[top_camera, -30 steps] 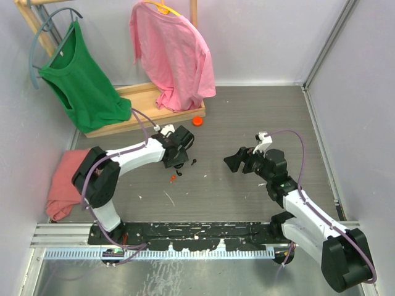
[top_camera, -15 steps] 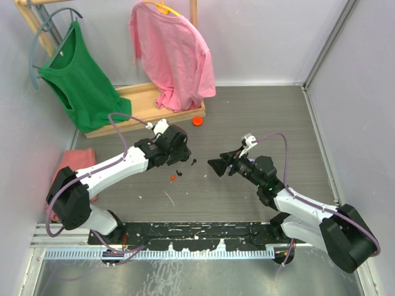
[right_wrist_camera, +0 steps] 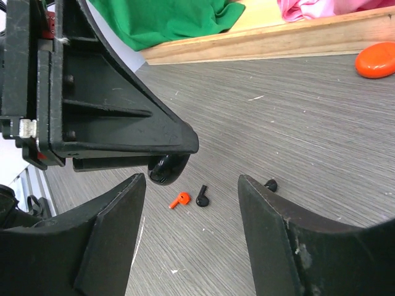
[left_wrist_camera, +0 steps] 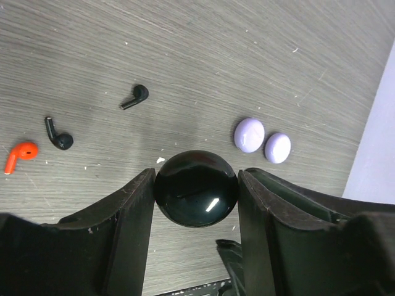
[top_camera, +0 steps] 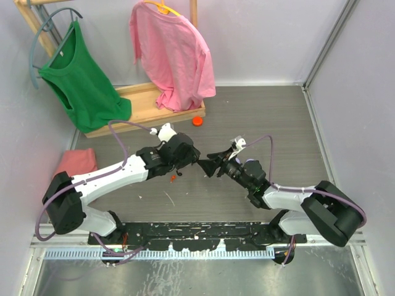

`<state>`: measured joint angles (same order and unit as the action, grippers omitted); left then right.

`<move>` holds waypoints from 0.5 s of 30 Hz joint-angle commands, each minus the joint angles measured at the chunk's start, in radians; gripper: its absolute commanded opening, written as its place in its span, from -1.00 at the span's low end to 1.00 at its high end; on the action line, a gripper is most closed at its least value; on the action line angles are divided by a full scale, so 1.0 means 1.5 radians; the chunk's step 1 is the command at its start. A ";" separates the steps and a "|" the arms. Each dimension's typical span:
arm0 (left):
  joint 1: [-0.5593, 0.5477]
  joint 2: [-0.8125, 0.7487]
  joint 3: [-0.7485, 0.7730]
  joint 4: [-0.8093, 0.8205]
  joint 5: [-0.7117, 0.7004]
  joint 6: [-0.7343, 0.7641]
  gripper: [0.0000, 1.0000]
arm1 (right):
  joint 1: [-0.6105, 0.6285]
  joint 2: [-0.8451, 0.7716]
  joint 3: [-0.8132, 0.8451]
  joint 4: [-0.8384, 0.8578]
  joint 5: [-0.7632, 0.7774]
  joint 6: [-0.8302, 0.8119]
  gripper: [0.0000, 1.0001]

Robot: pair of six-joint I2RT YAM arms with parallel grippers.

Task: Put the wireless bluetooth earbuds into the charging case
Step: Pick up the charging case at the center of the board.

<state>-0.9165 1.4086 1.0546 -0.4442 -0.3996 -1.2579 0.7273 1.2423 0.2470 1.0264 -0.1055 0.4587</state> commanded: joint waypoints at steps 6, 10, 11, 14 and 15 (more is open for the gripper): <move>-0.026 -0.036 -0.018 0.080 -0.052 -0.041 -0.07 | 0.032 0.049 0.029 0.141 0.050 0.021 0.22; -0.034 -0.040 -0.025 0.096 -0.055 -0.045 -0.07 | 0.036 0.064 0.029 0.168 0.071 0.029 0.12; -0.037 -0.041 -0.028 0.100 -0.058 -0.046 -0.06 | 0.036 0.068 0.029 0.175 0.073 0.031 0.09; -0.041 -0.048 -0.042 0.124 -0.061 -0.050 -0.04 | 0.036 0.082 0.033 0.187 0.074 0.040 -0.02; -0.042 -0.050 -0.046 0.133 -0.061 -0.050 -0.02 | 0.036 0.086 0.035 0.189 0.074 0.043 -0.05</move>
<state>-0.9661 1.3849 1.0039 -0.3431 -0.4496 -1.3170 0.7773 1.3544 0.2558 1.1954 -0.0296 0.5026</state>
